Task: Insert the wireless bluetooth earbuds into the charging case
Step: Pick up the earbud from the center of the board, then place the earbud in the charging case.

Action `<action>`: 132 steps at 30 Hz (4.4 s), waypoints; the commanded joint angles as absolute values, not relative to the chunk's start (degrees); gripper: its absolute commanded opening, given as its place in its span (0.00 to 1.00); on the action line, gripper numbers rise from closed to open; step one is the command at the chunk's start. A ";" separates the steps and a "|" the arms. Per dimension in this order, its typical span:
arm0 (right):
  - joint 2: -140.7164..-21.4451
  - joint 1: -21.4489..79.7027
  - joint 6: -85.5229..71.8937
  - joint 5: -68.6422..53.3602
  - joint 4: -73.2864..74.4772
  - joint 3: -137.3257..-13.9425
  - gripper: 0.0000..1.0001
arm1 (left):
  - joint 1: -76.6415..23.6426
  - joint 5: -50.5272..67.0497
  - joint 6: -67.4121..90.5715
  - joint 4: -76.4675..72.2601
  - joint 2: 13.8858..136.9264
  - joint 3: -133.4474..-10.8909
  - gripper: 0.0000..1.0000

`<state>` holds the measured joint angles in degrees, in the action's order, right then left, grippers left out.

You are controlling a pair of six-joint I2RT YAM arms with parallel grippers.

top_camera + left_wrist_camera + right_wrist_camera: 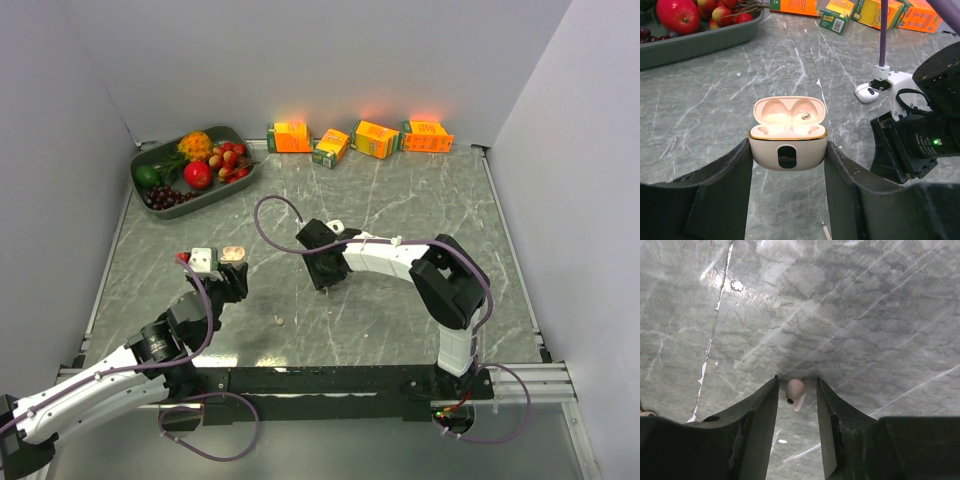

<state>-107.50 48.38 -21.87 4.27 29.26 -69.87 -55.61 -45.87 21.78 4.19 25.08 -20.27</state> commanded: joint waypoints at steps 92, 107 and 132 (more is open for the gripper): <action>-64.78 52.30 -23.91 26.90 40.70 -81.83 0.00 | -56.43 -9.85 9.49 -40.61 48.95 -24.87 0.01; -54.05 62.05 -10.99 23.11 14.96 -65.13 0.00 | -57.39 -11.15 -1.56 -46.30 53.87 -22.68 0.01; -56.86 72.24 -2.03 31.19 -11.49 -54.59 0.00 | -64.16 -15.29 -17.93 -57.31 52.91 -18.28 0.01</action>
<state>-56.31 70.72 -6.48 26.13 0.95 -57.65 -63.59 -14.96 -18.72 -55.75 53.56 -16.08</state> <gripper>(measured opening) 0.252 0.551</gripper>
